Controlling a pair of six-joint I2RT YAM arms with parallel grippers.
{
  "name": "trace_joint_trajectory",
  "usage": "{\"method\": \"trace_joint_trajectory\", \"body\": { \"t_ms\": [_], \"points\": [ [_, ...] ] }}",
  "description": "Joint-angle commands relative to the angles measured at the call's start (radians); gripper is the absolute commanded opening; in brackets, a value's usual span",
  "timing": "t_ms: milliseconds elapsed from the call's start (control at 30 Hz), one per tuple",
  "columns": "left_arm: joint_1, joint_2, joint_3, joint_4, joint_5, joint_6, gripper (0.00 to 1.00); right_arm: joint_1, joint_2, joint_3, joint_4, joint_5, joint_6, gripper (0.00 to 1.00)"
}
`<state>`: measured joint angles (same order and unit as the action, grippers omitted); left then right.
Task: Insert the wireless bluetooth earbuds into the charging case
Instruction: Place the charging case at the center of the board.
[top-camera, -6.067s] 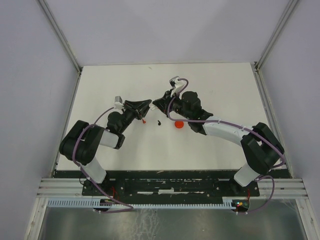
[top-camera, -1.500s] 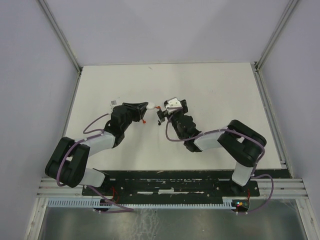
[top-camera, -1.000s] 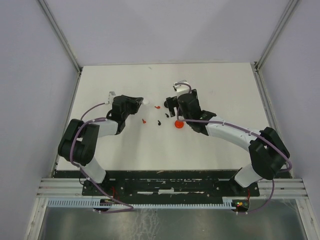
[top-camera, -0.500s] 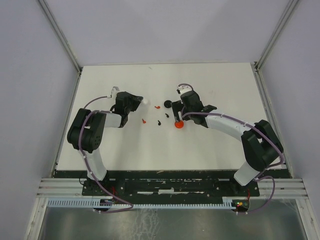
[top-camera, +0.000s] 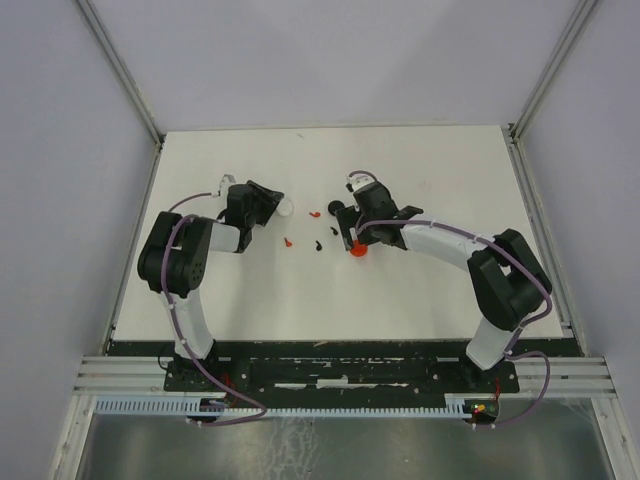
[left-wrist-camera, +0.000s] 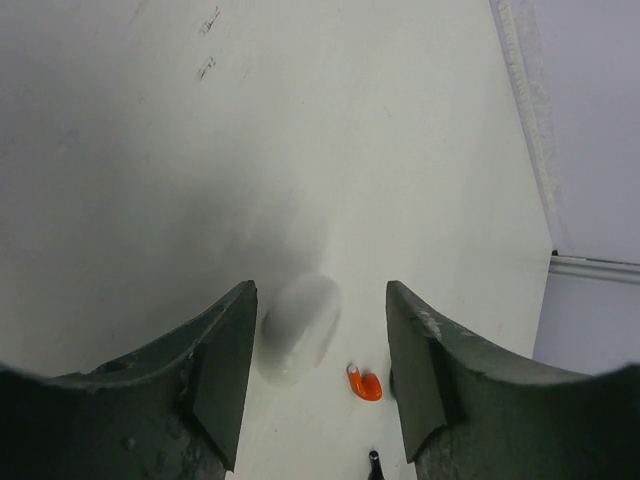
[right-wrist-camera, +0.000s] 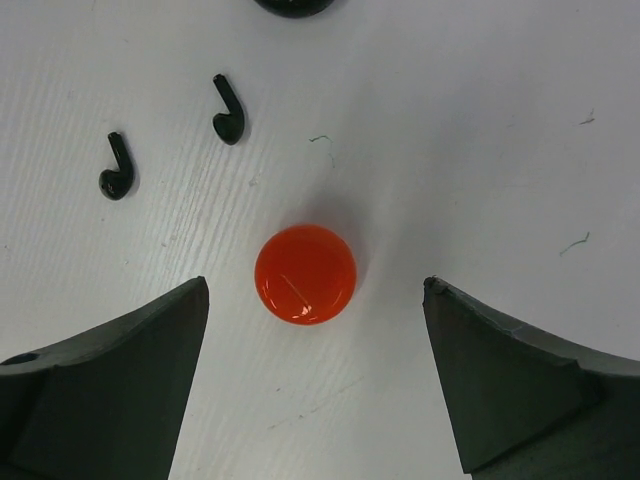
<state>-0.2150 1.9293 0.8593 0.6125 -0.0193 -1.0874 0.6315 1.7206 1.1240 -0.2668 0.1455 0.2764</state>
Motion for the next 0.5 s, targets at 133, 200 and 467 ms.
{"method": "trace_joint_trajectory", "body": {
  "t_ms": [133, 200, 467],
  "points": [
    [0.018, -0.019, 0.033, -0.013, 0.013, 0.063, 0.73, -0.005, 0.055, 0.048, 0.0, -0.081, 0.05, 0.95],
    [0.023, -0.048, 0.021, -0.026, -0.002, 0.066, 0.76, -0.005, 0.06, 0.049, -0.004, -0.089, 0.057, 0.94],
    [0.032, -0.245, -0.062, -0.111, -0.044, 0.07, 0.78, -0.005, 0.085, 0.039, -0.008, -0.128, 0.084, 0.93]
  ]
}}
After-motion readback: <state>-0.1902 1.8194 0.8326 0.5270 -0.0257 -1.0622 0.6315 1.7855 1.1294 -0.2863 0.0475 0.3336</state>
